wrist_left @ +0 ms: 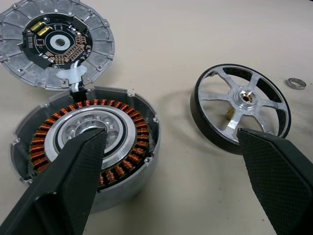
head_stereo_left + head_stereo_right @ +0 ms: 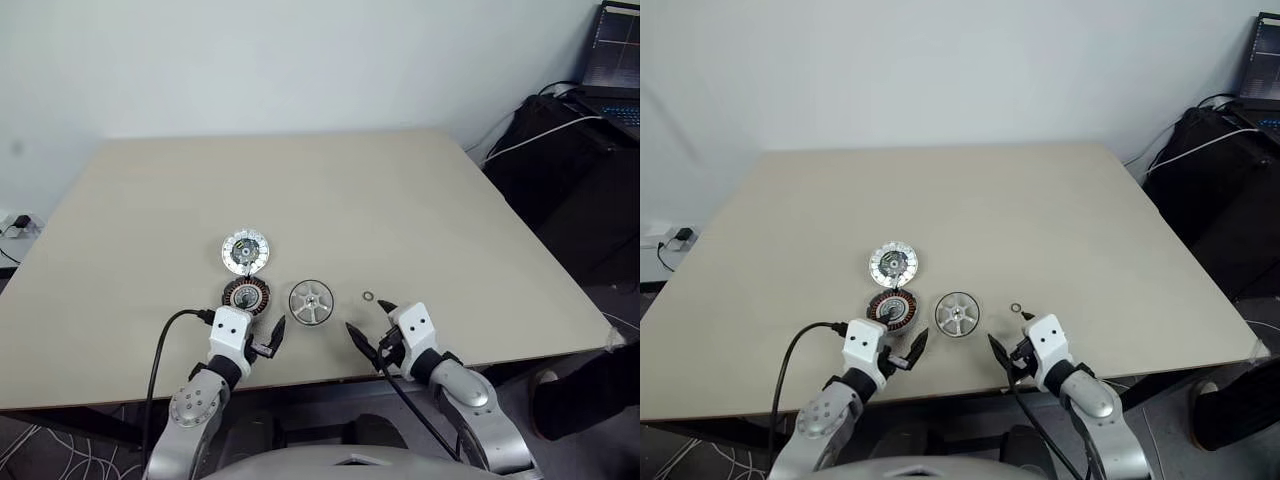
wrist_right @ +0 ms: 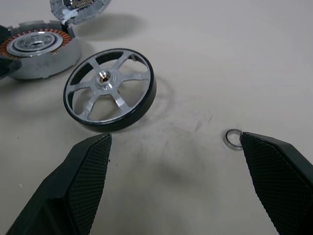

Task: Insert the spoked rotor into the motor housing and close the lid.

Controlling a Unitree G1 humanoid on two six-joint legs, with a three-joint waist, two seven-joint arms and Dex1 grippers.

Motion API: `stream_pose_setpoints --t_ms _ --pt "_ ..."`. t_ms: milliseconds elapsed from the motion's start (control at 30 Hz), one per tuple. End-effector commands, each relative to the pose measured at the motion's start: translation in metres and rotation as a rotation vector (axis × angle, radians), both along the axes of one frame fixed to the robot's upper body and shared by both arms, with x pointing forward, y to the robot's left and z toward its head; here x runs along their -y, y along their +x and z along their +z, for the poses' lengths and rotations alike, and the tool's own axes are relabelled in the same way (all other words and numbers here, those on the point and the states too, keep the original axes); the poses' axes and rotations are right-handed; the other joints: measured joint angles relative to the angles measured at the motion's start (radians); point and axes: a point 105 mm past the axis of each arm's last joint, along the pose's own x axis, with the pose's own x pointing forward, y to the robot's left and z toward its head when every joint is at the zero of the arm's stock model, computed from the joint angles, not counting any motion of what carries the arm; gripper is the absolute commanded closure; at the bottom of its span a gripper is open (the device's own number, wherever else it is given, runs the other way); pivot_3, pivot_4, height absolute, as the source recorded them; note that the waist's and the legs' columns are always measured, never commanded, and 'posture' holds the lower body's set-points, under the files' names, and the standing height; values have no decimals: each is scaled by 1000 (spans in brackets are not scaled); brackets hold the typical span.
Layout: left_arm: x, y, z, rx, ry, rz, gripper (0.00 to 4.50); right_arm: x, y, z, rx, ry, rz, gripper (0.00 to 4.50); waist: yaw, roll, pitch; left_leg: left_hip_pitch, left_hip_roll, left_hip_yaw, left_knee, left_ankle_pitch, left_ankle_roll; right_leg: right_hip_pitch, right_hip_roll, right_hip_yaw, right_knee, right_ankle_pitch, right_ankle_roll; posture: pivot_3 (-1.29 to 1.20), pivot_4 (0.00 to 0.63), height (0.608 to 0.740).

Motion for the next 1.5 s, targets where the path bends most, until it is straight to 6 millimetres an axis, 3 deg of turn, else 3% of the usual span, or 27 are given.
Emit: stream_pose_setpoints --t_ms 33,400,533,667,1033,1400,1500 --pt "4 4 9 41 -3 -16 0 1 4 11 42 11 -5 23 0 0 0 0 0 0 0 0 0 0 0 0 0 0 0 0 0 740" --pt "3 4 8 43 12 -19 0 4 9 11 36 14 -37 23 0 0 0 0 0 0 0 0 0 0 0 0 1 -1 1 0 0 740" --pt "5 5 8 42 10 -24 0 14 23 4 11 -59 -136 23 -1 0 0 0 0 0 1 0 0 0 0 1 2 -1 1 0 0 740" --pt "6 5 8 43 12 -33 0 17 40 -6 -61 -25 -223 23 0 0 0 1 0 0 1 0 0 -1 0 1 4 0 1 0 0 740" --pt "9 5 9 50 15 -44 0 9 77 -20 -105 -28 -268 23 -2 2 -1 0 0 1 3 0 0 -1 0 0 6 2 -3 0 0 740" --pt "9 5 9 49 15 -42 0 4 78 -34 -140 -36 -251 23 -9 4 -2 1 0 1 4 0 0 -1 0 1 7 2 -3 0 0 740" --pt "9 5 9 50 17 -42 0 6 76 -38 -148 -40 -258 911 -10 5 -3 1 0 1 4 0 0 -1 0 1 8 2 -3 0 0 740"
